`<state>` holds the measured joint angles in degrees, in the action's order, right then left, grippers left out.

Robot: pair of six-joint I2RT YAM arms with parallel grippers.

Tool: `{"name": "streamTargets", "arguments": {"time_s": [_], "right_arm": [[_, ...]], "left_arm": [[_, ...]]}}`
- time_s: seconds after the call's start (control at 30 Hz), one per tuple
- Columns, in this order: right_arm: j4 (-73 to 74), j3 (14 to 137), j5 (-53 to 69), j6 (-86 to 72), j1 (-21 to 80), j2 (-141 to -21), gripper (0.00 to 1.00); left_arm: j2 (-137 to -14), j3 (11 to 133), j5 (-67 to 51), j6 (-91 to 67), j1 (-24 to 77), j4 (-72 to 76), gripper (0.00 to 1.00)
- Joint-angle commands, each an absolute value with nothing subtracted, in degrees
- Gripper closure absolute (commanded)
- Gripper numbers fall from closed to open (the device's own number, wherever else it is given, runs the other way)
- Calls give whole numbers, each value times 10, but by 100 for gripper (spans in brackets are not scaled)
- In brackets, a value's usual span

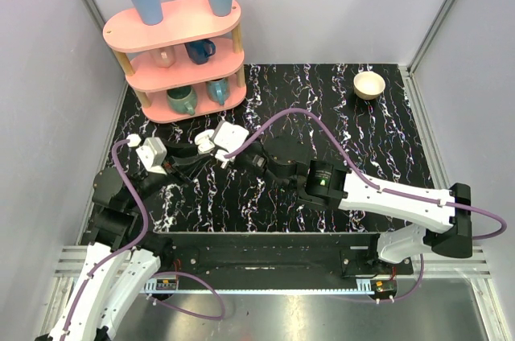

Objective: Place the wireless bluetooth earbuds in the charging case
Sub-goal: Insert the right earbud into the right side groove of the charging case.

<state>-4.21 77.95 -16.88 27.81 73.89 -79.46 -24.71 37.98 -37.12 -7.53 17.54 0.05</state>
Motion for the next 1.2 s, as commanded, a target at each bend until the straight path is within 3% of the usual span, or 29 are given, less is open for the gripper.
{"name": "streamTargets", "arguments": {"time_s": [0.0,0.9,1.17], "right_arm": [[-39,774,-157,272,740,-769,81],[-6,759,-133,269,745,-780,82],[-26,776,-173,297,746,-787,82]], "left_arm": [[-241,382,-360,-77,172,44,100],[-252,401,-341,-122,172,55,100],[-244,389,-359,-112,173,55,100]]}}
